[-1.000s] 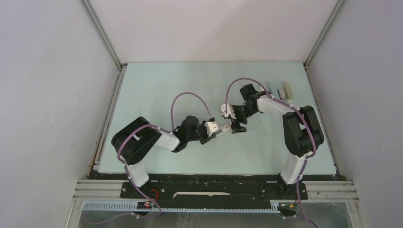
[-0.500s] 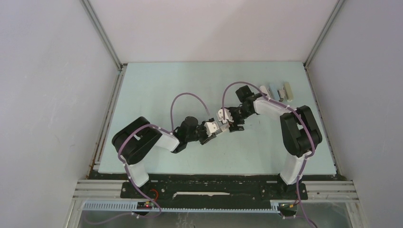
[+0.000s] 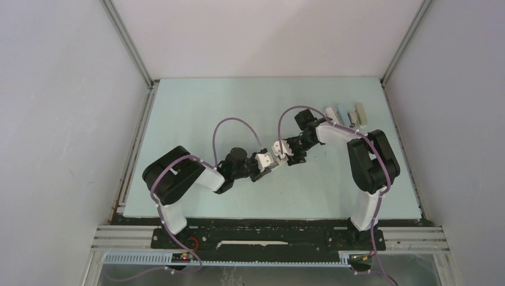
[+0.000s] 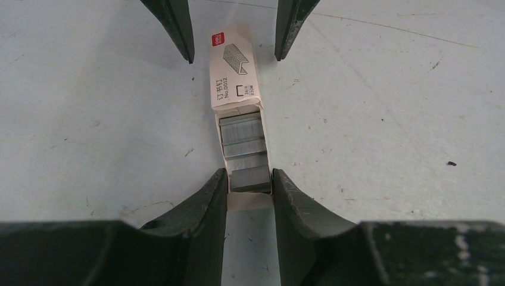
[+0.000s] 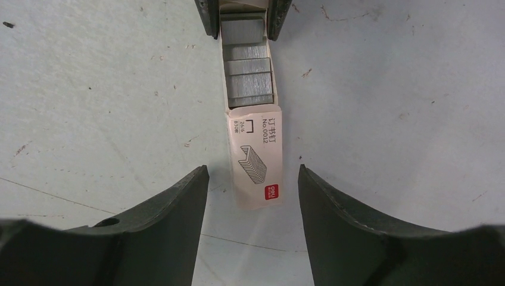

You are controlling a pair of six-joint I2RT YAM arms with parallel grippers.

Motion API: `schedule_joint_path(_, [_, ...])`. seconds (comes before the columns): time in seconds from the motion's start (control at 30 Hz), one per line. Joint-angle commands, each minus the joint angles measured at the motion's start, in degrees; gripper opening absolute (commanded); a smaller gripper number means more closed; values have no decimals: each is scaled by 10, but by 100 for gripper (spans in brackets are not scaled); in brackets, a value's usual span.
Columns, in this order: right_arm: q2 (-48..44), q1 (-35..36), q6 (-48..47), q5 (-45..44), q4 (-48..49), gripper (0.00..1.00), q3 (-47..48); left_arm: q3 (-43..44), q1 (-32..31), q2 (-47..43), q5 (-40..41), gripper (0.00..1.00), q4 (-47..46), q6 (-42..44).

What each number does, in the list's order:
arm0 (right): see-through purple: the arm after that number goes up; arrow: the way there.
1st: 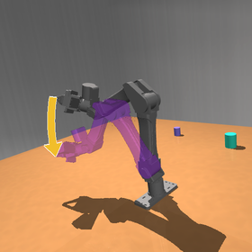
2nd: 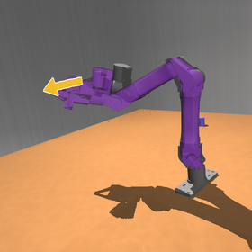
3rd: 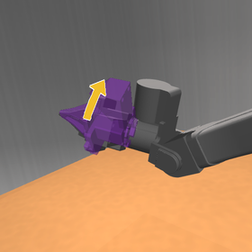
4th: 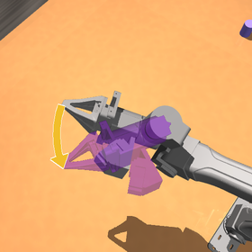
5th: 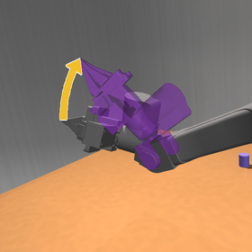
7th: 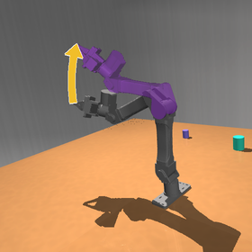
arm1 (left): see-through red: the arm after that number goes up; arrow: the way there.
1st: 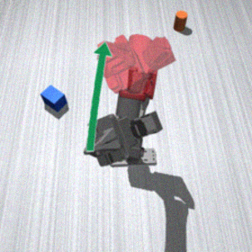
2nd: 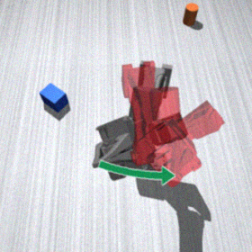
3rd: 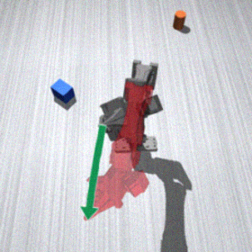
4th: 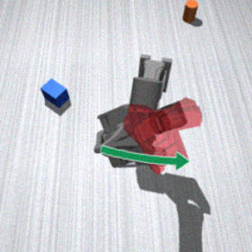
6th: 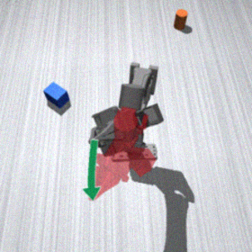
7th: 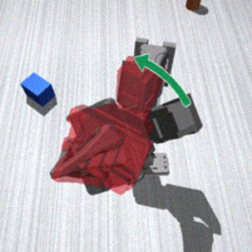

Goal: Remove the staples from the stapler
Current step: Close the staple box at the center of the board.

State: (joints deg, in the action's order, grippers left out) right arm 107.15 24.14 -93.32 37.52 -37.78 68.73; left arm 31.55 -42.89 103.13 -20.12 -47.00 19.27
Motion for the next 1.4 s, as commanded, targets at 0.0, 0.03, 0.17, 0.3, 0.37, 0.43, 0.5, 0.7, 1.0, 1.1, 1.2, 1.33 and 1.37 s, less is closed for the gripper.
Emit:
schedule_joint_path(0.0, [7,6,-22,5,7,65,1,-17,2,13,0,37,-23,-13])
schedule_joint_path(0.03, [8,6,-23,5,6,65,1,-18,2,13,-1,37,-26,-14])
schedule_joint_path(0.17, [10,11,-29,1,4,63,1,-20,2,17,1,37,-40,-15])
schedule_joint_path(0.3, [13,13,-31,0,6,60,1,-20,1,20,1,37,-46,-13])
schedule_joint_path(0.37, [15,16,-31,-3,8,57,1,-19,2,21,0,37,-49,-13])
schedule_joint_path(0.43, [15,17,-32,-5,8,55,1,-20,1,23,1,36,-51,-13])
schedule_joint_path(0.5, [16,17,-32,-7,8,53,1,-20,1,24,1,36,-53,-12])
schedule_joint_path(0.7, [17,17,-32,-9,8,50,1,-18,1,23,2,36,-55,-11])
schedule_joint_path(1.0, [19,24,-33,-16,6,46,2,-20,2,28,0,35,-79,-30])
schedule_joint_path(1.1, [17,26,-33,-16,6,45,2,-21,1,29,0,35,-89,-37])
schedule_joint_path(1.2, [16,30,-31,-16,6,45,1,-23,2,29,2,34,-99,-44])
schedule_joint_path(1.33, [13,34,-25,-15,8,44,1,-24,1,34,2,33,-112,-57])
schedule_joint_path(1.37, [12,35,-23,-15,8,44,1,-25,2,36,3,33,-117,-61])
